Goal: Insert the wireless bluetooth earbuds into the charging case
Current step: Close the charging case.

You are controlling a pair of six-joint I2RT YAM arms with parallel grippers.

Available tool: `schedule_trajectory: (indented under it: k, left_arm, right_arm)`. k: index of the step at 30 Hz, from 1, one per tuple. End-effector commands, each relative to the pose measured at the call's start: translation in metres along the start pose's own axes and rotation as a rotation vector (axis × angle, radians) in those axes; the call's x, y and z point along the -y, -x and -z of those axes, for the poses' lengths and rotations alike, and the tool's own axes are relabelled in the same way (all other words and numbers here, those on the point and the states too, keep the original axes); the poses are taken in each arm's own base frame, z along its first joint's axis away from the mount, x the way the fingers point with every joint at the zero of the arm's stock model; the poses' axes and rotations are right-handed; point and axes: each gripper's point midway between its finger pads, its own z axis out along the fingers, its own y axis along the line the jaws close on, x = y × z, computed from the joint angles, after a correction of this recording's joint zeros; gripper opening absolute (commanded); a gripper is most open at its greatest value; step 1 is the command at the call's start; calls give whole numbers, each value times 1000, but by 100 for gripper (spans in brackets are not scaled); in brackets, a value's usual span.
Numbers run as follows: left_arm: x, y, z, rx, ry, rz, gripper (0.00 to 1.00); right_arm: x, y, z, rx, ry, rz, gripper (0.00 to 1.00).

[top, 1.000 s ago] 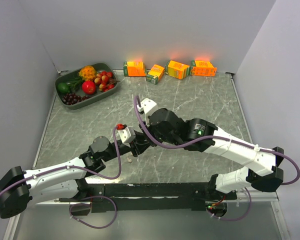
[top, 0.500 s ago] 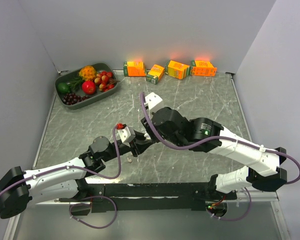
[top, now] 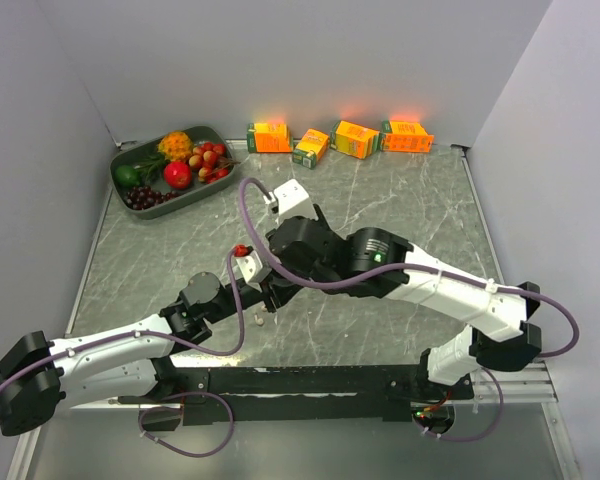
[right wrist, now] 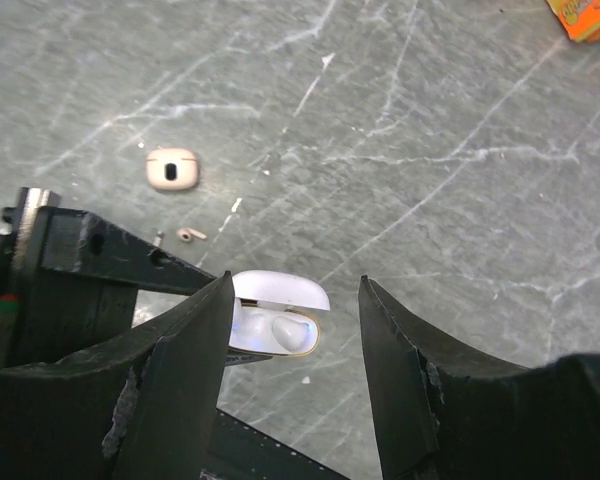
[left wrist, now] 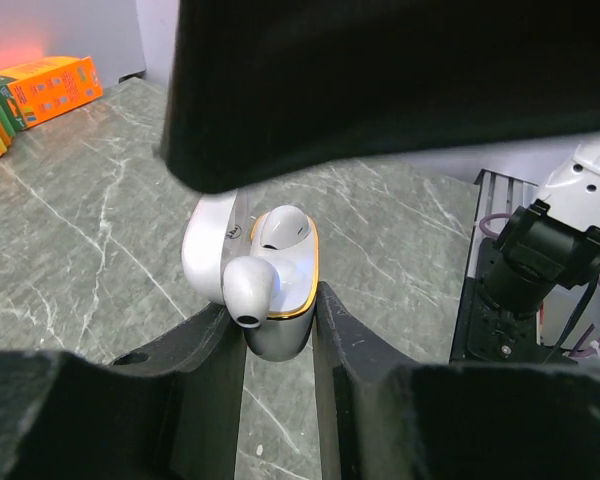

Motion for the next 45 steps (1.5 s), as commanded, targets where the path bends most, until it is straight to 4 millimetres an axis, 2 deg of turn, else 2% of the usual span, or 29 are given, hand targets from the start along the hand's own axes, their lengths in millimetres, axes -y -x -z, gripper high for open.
schedule_trajectory:
  k: [1,10,20,45]
  left_arm:
    - [0,28,-6,80,7,5,1]
    - [-2,28,-5,83,17,5,1]
    - [-3,26,-5,79,19,10,1]
    - [-3,32,-4,97,27,15,1]
  right_arm:
    - [9,2,5,-9,-56,3,61]
    - [-1,-7,-1,-37,-37,20,61]
    - [-13,-3,-3,-27,-1,18,62]
    - [-25,-33,-16,-114,21,66,62]
